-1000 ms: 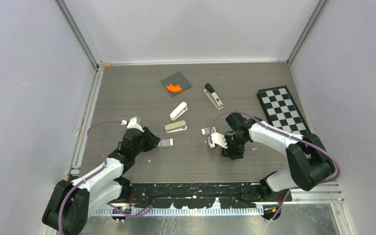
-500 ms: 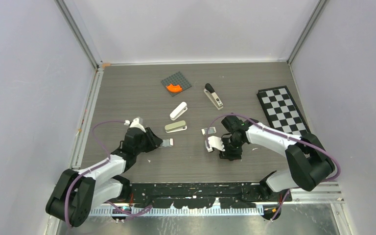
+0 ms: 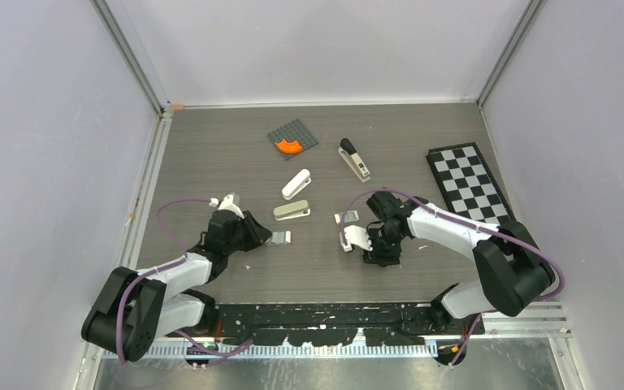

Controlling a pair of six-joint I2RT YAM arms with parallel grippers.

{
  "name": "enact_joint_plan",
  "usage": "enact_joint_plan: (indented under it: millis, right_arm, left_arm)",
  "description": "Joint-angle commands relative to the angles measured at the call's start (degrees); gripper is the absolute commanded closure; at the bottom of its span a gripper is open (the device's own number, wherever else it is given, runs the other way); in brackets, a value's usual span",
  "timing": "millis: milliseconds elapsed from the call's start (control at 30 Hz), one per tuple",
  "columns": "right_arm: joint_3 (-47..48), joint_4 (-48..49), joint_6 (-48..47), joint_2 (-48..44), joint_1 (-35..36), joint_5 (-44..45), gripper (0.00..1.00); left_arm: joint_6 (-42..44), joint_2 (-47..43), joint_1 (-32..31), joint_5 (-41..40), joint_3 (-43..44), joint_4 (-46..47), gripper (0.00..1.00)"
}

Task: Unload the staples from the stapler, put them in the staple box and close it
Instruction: Close the staple box at the center of the board.

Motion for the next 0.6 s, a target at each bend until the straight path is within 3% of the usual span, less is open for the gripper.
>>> enact_joint_plan:
  millis: [0, 567]
  right_arm:
    - [1.54, 0.43, 1.58, 0.25, 0.27, -1.89, 0.47]
    - [2.47, 5.93, 7.55, 2.30, 4.92, -0.99, 0.56]
  left_arm:
    - [1.08, 0.67, 0.25, 2.89, 1.16, -0.18, 0.74]
    - [-2.03, 7.09, -0.58, 10.98, 1.13, 6.53, 0.77]
